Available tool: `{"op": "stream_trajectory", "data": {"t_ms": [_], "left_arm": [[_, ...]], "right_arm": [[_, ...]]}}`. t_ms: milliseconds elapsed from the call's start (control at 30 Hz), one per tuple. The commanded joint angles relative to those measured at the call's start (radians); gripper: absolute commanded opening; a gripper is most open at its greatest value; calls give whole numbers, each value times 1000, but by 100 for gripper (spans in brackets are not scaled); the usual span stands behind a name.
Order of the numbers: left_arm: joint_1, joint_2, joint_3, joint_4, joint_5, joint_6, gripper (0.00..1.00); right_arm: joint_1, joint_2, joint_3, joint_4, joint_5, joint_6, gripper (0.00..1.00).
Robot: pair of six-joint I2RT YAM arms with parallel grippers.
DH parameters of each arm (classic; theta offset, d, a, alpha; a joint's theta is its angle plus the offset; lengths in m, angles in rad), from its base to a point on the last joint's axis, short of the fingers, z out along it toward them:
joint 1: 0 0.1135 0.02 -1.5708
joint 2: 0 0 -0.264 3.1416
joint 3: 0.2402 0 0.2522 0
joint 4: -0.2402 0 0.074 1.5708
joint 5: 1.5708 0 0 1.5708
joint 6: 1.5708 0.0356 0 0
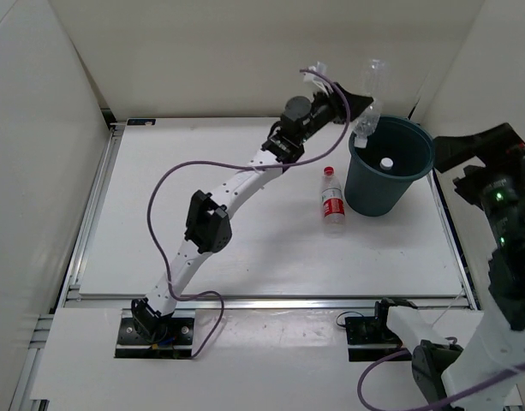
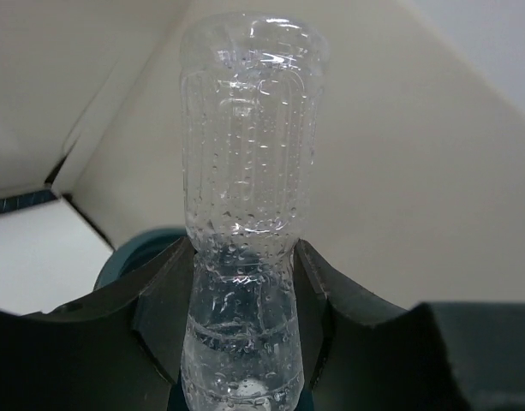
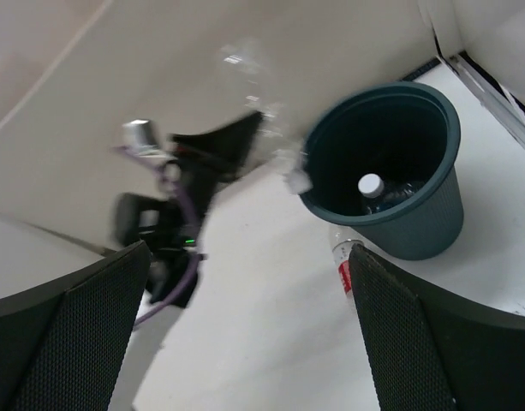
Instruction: Put the plastic bottles in the bin
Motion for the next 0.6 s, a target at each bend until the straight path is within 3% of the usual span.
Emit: {"op": "stream_trajectory", "data": {"t_ms": [0,300,333,367,400,533,567], "left_arm": [[-37,1,13,105,-68,-33,39],[-100,57,1,81,-101,-2,47],[-100,48,1,80,-101,7,51],[-100,47,-8,52,-88,18,78],[-100,34,-19,36,-87,50,98],[-100,-72,-65,-134,-38,228,100],[-100,-195,-176,-153,-70,271,100]], "right_arm": [[-3,-45,80,-69,-48,-35,100],[-3,-36,164,-118,-106,-64,100],[-3,-36,150,-118,-118,-64,100],[-3,-36,137,-106,-118,-64,100],[-3,-36,120,-95,-118,-64,100],[-3,-63,2,-34,-118,-43,100],[-3,-81,-29,-14,-118,-43,100]]}}
